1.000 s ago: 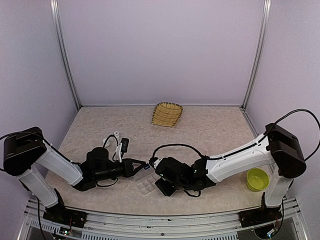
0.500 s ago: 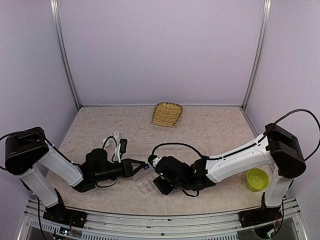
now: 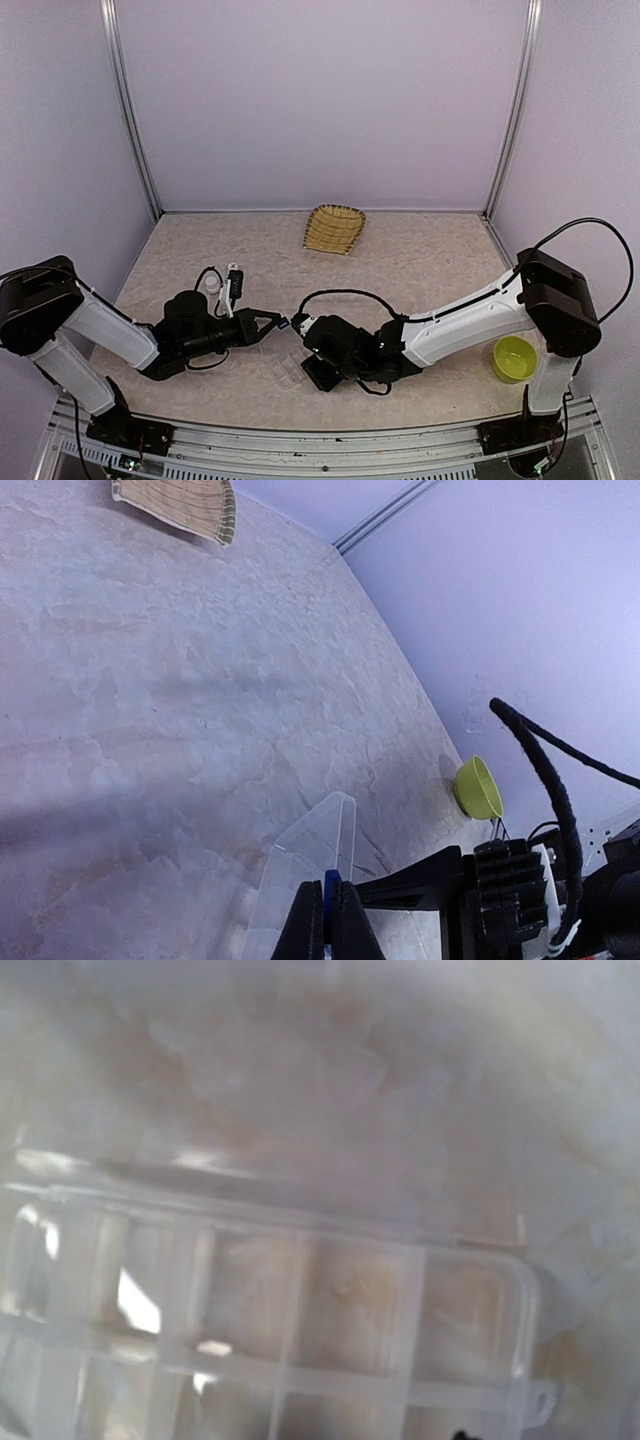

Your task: Sort the pills into containers

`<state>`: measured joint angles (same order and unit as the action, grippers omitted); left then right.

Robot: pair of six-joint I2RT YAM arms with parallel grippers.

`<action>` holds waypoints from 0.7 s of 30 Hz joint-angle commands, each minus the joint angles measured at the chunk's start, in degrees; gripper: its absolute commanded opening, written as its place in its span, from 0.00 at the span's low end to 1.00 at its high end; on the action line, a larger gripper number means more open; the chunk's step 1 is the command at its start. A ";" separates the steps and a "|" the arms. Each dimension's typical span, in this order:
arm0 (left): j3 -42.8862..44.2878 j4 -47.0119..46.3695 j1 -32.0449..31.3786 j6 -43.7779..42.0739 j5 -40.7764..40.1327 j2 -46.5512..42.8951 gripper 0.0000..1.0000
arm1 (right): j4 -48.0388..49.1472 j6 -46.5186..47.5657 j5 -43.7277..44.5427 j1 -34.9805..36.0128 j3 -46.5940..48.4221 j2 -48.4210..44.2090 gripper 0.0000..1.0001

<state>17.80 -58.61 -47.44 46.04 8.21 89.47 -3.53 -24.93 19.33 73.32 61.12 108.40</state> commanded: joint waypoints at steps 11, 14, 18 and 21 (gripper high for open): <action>0.44 12.46 2.18 -1.39 -8.29 -3.69 0.21 | -1.27 0.45 -2.45 0.33 0.68 1.61 0.56; 0.48 12.36 2.24 -1.85 -7.74 -4.46 0.38 | -2.04 0.47 -2.53 0.33 1.30 1.93 0.56; 0.48 12.82 2.31 -2.86 -6.91 -7.42 0.54 | -2.87 0.28 -2.76 0.33 1.76 2.07 0.56; 0.22 15.06 2.27 -4.31 -8.30 -10.70 0.64 | -2.96 0.08 -2.78 0.33 1.63 1.92 0.56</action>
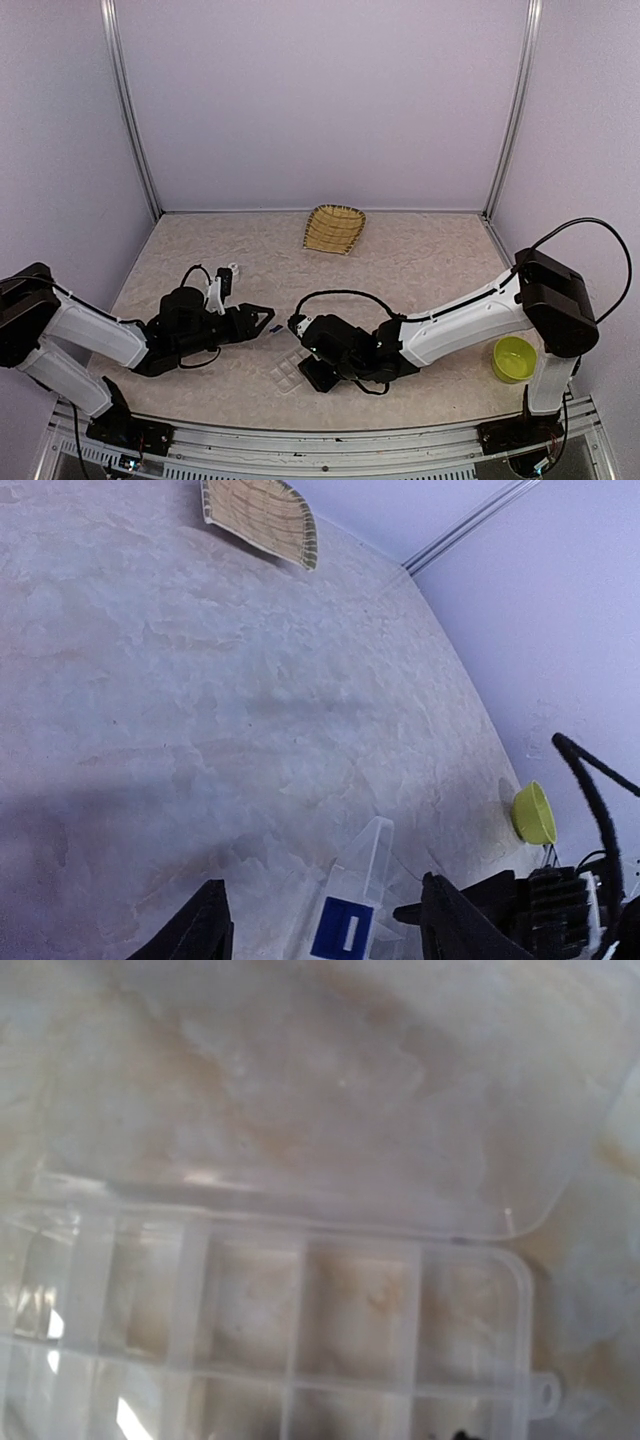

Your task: Sort the pills into containers

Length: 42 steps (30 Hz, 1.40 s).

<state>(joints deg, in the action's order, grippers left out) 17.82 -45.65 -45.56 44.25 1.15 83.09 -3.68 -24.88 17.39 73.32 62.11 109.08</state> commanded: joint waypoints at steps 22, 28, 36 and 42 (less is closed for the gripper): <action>3.56 25.05 -6.95 -13.67 -10.90 -9.02 0.99 | -3.50 1.06 -0.16 0.33 1.16 0.62 0.56; 5.52 27.43 -7.00 -13.73 -11.66 -6.12 0.94 | -3.51 1.39 0.17 0.25 0.83 0.32 0.56; 6.38 29.83 -5.71 -10.81 -14.69 -3.09 0.88 | -3.44 1.69 -0.07 0.25 0.69 0.49 0.56; 8.28 31.41 -4.64 -9.97 -13.78 1.18 0.83 | -3.43 1.84 -0.11 0.25 0.28 0.47 0.56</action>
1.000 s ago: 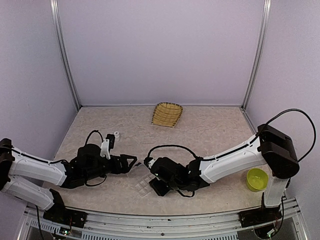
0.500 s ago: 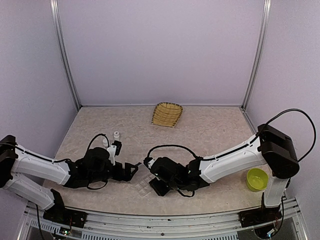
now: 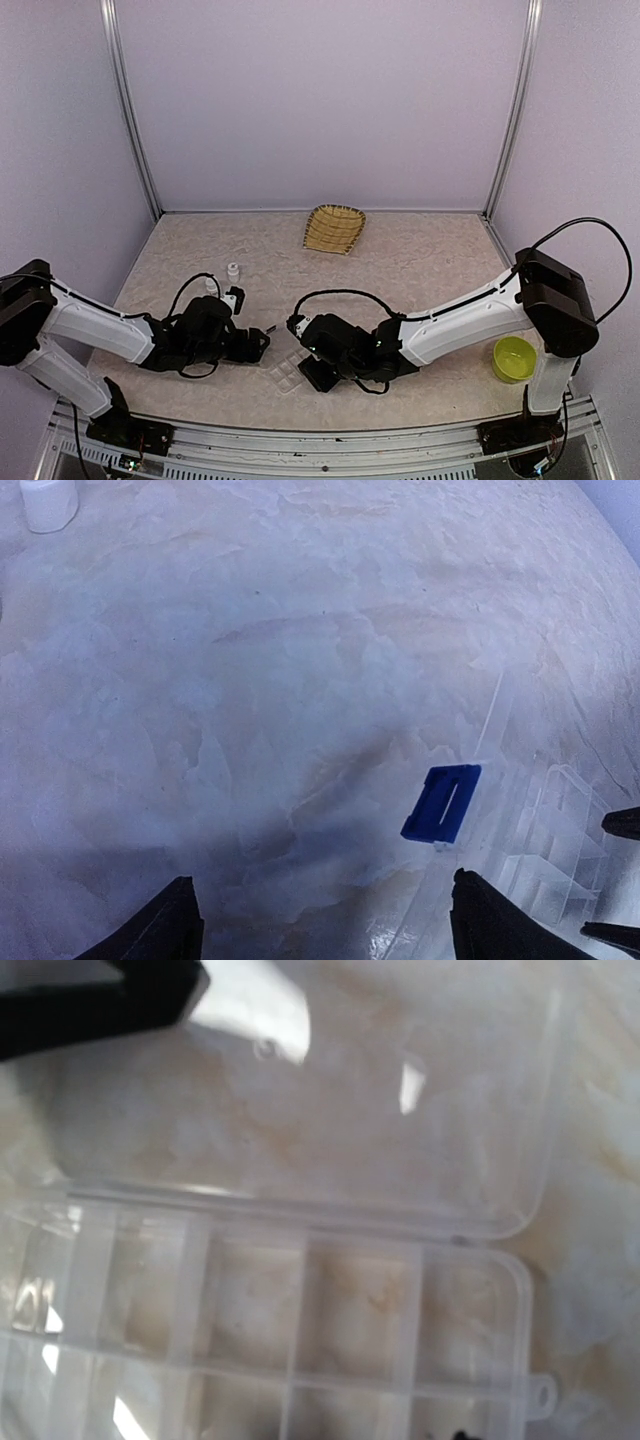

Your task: Sort the pills into containers

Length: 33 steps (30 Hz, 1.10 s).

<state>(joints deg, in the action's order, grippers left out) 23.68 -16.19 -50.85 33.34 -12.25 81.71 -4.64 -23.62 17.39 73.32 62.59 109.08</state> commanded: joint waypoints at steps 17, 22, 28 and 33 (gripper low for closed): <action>6.34 3.89 1.06 0.83 1.63 7.79 0.73 | -3.28 1.50 -0.42 -0.17 -0.24 -0.32 0.56; 6.39 3.45 1.46 0.91 3.67 6.95 0.69 | -5.63 1.26 -0.87 -0.61 1.76 -0.30 0.56; 4.33 0.17 1.50 2.96 7.63 4.89 0.65 | -12.24 0.06 -2.69 -0.90 7.16 1.27 0.56; 2.57 -2.80 1.70 4.65 10.77 4.04 0.61 | -15.45 -0.49 -3.44 -1.07 9.75 2.51 0.55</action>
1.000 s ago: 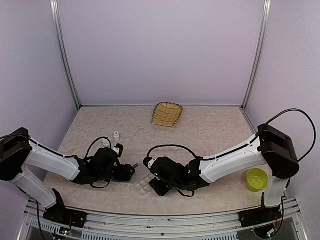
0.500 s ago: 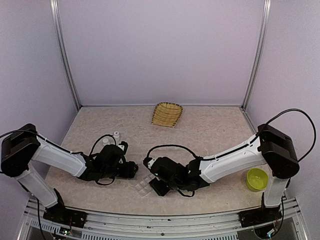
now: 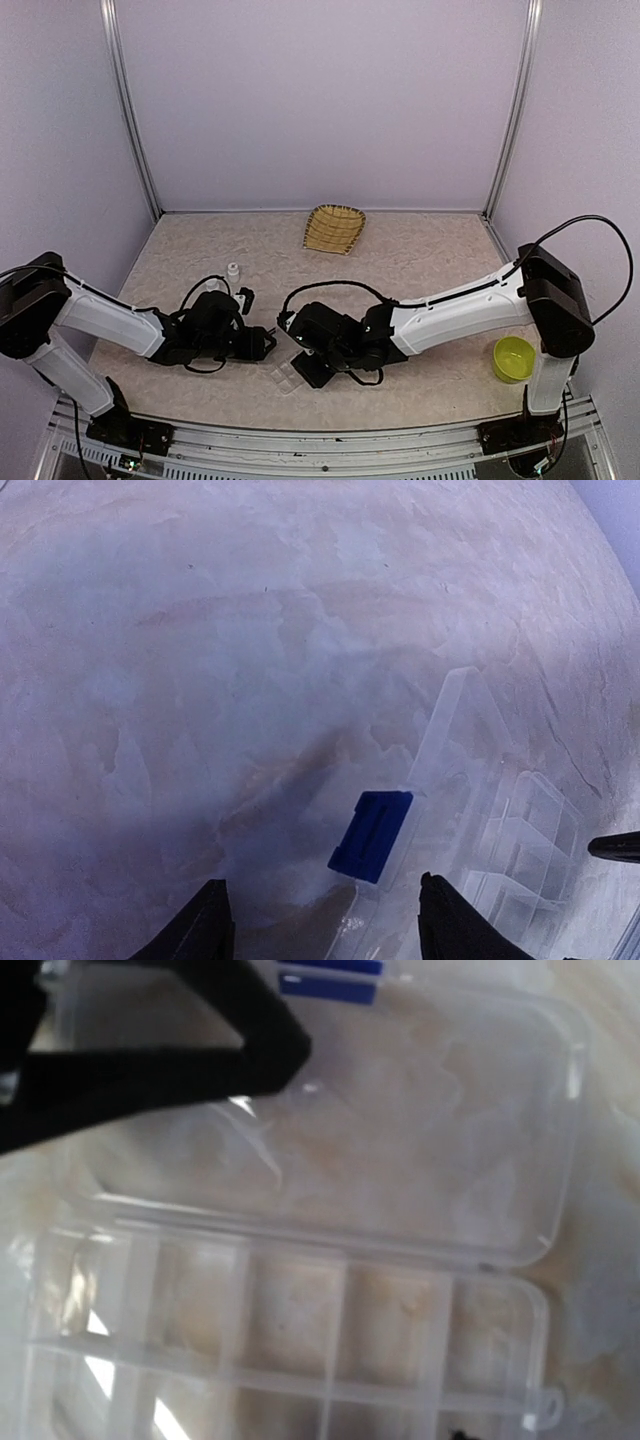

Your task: Sort the pills into containers

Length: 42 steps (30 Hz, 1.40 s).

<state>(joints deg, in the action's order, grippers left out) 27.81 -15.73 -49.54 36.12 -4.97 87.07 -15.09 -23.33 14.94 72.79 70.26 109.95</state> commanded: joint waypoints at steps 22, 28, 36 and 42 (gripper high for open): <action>-8.22 -22.46 3.55 8.59 13.43 1.30 0.27 | -2.28 -4.41 2.50 -1.90 -5.08 -3.76 0.55; -7.70 -22.88 3.66 8.96 15.01 3.19 0.26 | -2.37 -4.73 3.91 -2.37 -7.21 -6.73 0.56; -7.21 -20.44 3.66 9.15 15.87 3.52 0.31 | -2.51 -4.52 5.02 -3.33 -9.07 -9.35 0.56; -6.90 -19.58 3.66 9.03 16.51 3.56 0.26 | -2.36 -4.42 5.13 -3.75 -9.47 -9.40 0.56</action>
<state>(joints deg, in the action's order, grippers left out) 20.01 -36.18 -46.28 45.01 10.37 90.45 -16.99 -27.14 18.94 69.58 61.76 102.08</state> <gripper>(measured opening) 0.285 0.558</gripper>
